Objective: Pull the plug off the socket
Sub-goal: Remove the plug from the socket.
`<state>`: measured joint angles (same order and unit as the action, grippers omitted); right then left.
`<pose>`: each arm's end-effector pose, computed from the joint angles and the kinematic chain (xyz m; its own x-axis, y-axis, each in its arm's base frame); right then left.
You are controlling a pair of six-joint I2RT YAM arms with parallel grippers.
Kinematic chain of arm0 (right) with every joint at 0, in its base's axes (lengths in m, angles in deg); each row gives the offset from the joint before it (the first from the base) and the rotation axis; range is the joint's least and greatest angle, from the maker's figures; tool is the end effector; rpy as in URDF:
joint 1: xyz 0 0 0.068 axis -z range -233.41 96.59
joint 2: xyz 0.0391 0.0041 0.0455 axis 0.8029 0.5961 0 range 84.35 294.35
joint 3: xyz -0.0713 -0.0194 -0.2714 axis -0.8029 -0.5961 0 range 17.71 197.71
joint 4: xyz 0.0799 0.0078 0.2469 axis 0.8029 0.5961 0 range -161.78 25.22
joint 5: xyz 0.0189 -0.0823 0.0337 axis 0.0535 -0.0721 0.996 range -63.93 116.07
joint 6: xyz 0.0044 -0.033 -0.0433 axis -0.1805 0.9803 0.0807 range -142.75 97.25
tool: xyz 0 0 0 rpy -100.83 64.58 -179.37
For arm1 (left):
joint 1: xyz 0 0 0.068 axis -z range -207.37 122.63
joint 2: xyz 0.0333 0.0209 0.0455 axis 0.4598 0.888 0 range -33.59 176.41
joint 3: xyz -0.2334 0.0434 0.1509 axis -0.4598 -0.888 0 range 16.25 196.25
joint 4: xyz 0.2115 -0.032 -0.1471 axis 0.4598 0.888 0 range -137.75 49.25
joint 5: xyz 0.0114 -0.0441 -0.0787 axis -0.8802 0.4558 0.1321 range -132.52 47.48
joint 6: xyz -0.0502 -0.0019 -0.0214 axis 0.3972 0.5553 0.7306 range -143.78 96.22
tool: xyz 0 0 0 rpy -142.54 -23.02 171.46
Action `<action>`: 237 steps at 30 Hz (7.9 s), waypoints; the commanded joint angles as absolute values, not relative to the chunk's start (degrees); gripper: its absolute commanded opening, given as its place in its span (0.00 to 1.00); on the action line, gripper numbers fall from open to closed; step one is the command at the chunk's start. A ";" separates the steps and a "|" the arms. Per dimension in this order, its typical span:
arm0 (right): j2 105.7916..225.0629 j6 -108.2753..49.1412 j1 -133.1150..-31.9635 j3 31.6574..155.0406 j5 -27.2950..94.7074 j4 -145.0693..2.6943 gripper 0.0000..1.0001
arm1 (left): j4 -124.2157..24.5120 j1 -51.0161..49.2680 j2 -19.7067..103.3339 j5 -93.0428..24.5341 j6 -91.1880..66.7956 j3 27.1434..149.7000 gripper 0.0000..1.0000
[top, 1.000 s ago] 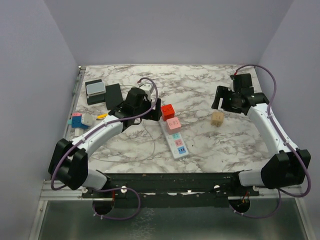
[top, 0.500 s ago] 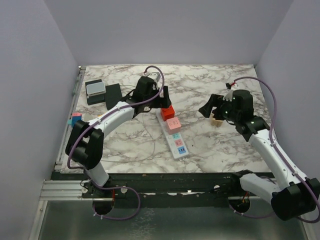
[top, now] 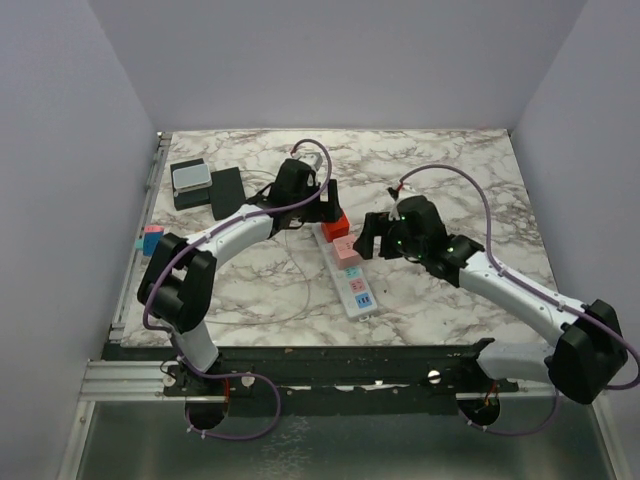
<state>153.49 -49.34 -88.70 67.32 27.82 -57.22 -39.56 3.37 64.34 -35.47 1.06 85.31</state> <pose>0.2146 0.1532 0.2816 -0.6769 0.0689 -0.7328 -0.3301 0.8615 0.3859 0.3307 -0.2019 0.2523 -0.7186 -0.0576 -0.6931 0.3192 0.8580 -0.4023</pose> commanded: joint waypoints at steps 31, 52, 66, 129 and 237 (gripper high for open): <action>176.22 -50.52 -101.34 78.76 5.63 -58.31 0.95 | -44.41 4.68 70.12 -30.10 1.93 84.16 0.95; 180.17 -53.71 -104.83 81.17 0.11 -54.04 0.78 | -41.28 7.16 71.21 -35.92 -0.78 85.19 0.84; 180.45 -55.78 -104.83 80.46 -0.46 -53.15 0.59 | -39.06 8.55 71.48 -39.37 -2.93 85.93 0.56; 183.36 -57.91 -107.95 83.74 -3.45 -51.92 0.00 | -40.33 9.36 74.65 -42.81 -2.30 87.15 0.98; 176.88 -62.15 -101.77 80.79 -0.44 -53.30 0.00 | -33.95 9.52 80.03 -44.27 -6.17 89.64 0.15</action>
<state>176.55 -62.08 -99.91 77.53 5.09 -54.94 -43.06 10.14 75.40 -41.89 -3.42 91.78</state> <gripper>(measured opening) 0.653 0.793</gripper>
